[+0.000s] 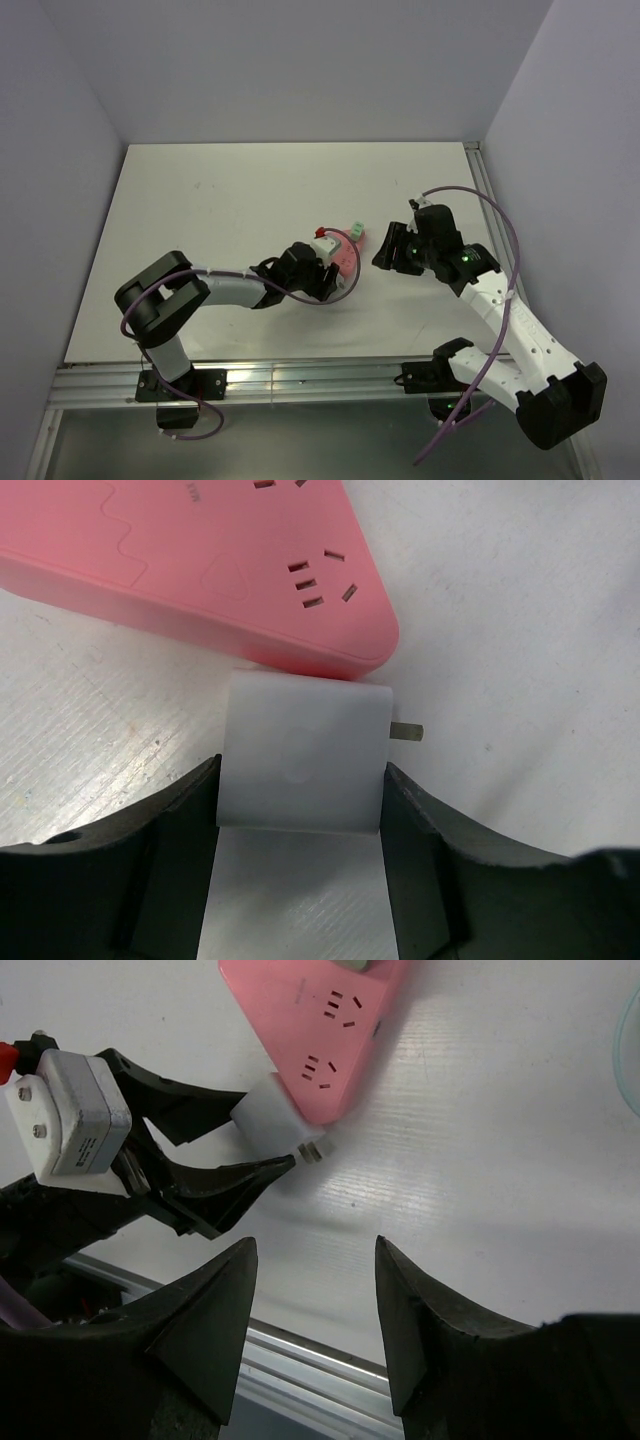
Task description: Insert the plug
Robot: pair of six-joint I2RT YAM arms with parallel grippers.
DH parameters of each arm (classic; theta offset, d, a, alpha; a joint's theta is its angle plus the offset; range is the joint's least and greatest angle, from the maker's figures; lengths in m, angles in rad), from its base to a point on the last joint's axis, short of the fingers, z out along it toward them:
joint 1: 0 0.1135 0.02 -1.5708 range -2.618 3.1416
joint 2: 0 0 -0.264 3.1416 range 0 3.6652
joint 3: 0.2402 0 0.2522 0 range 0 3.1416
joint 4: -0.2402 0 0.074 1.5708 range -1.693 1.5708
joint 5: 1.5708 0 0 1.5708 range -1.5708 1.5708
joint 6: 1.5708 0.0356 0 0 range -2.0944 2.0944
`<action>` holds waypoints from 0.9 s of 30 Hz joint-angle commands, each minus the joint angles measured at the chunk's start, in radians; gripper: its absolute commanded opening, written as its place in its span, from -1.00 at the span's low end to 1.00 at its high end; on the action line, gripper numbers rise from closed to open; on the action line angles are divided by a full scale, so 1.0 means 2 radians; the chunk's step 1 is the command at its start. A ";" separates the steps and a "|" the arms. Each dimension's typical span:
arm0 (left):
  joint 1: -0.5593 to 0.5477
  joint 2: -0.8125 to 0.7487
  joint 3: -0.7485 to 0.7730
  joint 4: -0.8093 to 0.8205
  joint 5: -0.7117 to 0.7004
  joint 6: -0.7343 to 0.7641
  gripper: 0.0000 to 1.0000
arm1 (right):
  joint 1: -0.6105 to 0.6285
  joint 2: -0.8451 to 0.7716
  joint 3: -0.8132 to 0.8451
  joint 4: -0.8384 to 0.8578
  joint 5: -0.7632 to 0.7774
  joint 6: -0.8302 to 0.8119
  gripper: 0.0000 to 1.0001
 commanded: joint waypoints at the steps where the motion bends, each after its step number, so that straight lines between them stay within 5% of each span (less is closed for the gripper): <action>1: -0.006 -0.030 -0.005 0.017 0.000 -0.004 -0.99 | 0.001 0.006 0.003 0.018 -0.010 -0.002 0.15; 6: -0.020 -0.113 -0.031 -0.006 0.001 -0.007 -0.99 | 0.001 0.007 0.005 0.020 -0.033 -0.001 0.15; 13: -0.041 -0.288 -0.071 -0.020 0.106 -0.006 -0.99 | 0.012 0.025 -0.032 0.093 -0.219 0.015 0.18; 21: -0.080 -0.321 -0.032 -0.083 0.119 0.013 -0.99 | 0.028 0.031 -0.024 0.129 -0.318 0.038 0.17; 27: -0.100 -0.317 -0.026 -0.091 0.094 0.015 -0.99 | 0.026 -0.004 0.001 0.086 -0.280 0.034 0.17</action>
